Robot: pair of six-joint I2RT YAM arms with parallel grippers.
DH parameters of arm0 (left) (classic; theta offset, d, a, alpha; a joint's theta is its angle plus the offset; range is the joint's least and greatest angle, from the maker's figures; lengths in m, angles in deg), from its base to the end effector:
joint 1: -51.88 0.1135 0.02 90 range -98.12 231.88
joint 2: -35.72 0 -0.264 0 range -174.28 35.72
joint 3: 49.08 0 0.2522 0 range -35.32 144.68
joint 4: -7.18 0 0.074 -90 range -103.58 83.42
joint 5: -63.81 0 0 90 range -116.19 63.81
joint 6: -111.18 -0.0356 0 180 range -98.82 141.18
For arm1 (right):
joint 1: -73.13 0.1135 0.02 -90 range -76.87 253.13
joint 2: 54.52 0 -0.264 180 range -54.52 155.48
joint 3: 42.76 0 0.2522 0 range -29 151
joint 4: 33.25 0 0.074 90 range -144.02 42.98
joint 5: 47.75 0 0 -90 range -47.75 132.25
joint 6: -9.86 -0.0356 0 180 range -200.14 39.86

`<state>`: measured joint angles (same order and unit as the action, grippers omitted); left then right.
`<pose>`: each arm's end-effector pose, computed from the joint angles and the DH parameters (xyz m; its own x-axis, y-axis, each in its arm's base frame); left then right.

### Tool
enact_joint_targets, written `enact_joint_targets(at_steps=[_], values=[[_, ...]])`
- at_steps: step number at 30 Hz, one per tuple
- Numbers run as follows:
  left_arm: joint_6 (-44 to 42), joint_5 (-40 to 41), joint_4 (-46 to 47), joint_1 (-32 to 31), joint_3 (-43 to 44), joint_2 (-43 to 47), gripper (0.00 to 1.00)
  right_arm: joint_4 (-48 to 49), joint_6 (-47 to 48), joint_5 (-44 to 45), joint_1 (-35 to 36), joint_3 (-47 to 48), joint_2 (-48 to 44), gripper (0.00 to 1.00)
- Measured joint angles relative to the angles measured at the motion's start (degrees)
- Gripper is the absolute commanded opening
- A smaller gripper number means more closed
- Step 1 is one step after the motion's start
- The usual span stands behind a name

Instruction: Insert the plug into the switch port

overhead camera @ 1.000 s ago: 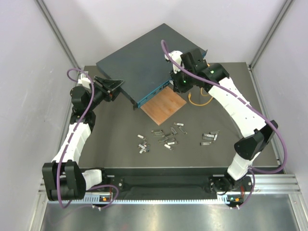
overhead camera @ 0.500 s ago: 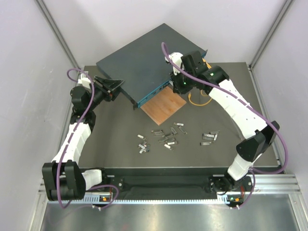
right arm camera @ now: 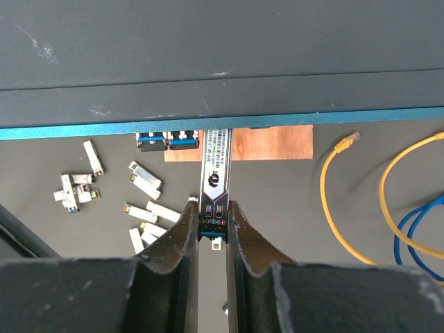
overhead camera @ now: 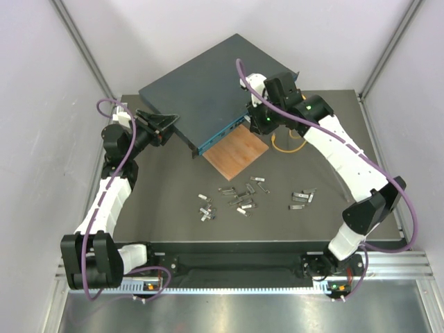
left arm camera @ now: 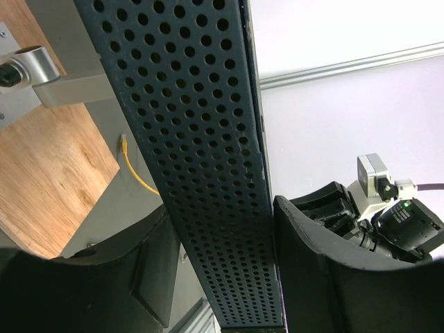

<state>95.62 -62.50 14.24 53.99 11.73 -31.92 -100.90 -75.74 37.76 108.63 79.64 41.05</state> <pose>0.2733 -0.0110 0.3281 -0.5404 -0.7967 -0.2705 0.1546 0.2220 -0.9627 0.2862 0.2076 0.4185 -0.4825 -0.4381 -0.7585 -0.6661 0.7458 -0.0070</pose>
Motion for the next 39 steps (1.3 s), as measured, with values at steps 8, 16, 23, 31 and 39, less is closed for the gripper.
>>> enact_joint_targets(at_steps=[8,16,23,31,39], values=[[0.00,0.04,0.02,-0.02,0.00,0.00,0.00,1.18,-0.02,-0.92,-0.15,-1.38,-0.46,0.00],[0.00,0.15,0.02,-0.02,0.00,-0.02,0.00,2.51,-0.09,-2.67,-0.74,-2.82,-1.03,0.00],[0.00,0.17,0.02,-0.02,0.00,-0.02,0.00,2.58,0.98,-2.93,-0.83,-2.91,-1.11,0.00],[0.00,0.17,0.02,-0.02,0.00,-0.02,0.00,2.75,3.45,-2.45,-0.81,-3.28,-1.11,0.00],[0.00,0.20,0.02,-0.02,0.00,-0.02,0.00,2.84,4.35,-2.23,-0.81,-3.34,-1.11,0.00]])
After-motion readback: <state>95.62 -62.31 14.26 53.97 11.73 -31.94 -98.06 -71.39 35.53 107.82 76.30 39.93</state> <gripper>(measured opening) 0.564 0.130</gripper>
